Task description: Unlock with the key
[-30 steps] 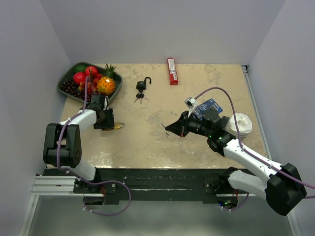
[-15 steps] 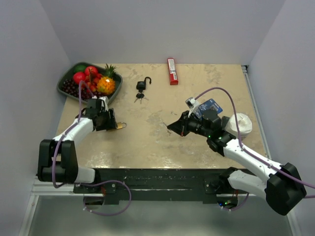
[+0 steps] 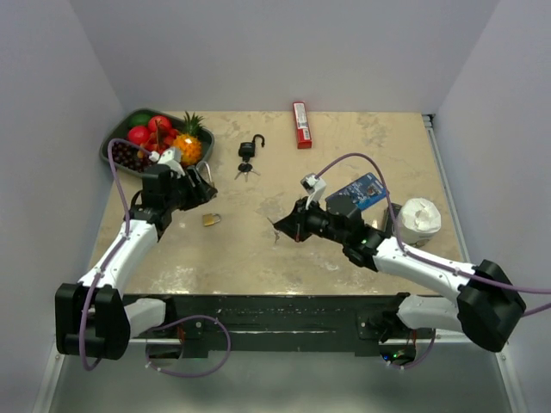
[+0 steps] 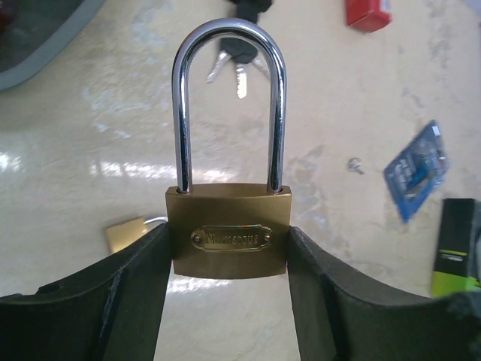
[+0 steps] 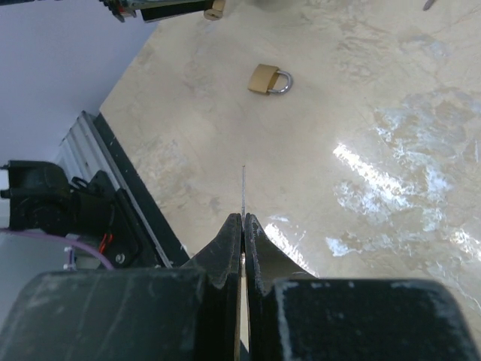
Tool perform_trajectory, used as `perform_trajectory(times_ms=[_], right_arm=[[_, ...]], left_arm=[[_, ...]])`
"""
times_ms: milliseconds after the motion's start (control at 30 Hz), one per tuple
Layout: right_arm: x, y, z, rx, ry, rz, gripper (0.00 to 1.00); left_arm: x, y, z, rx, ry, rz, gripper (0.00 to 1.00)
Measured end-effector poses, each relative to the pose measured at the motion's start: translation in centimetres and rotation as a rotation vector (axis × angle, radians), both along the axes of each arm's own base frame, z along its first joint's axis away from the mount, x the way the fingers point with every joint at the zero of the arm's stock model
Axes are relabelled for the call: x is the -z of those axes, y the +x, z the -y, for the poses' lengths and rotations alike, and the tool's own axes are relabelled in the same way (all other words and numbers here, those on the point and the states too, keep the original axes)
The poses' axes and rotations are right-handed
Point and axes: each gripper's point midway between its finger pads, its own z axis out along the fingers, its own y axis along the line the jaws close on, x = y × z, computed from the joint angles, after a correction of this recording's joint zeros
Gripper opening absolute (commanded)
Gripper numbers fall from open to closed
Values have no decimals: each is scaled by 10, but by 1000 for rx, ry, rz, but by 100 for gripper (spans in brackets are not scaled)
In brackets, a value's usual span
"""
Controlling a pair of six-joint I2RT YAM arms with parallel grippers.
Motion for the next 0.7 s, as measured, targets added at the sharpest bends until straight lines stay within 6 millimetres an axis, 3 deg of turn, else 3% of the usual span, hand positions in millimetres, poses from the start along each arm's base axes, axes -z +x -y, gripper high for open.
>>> perform_trajectory(times_ms=[267, 467, 700], right_arm=[[-3, 15, -47, 60, 9, 26, 0], [-6, 32, -89, 84, 34, 47, 0], [14, 53, -106, 130, 19, 48, 0]], left_arm=[[-36, 18, 40, 8, -201, 115, 0], [-19, 10, 49, -15, -287, 86, 0], [-12, 6, 52, -23, -338, 59, 0]])
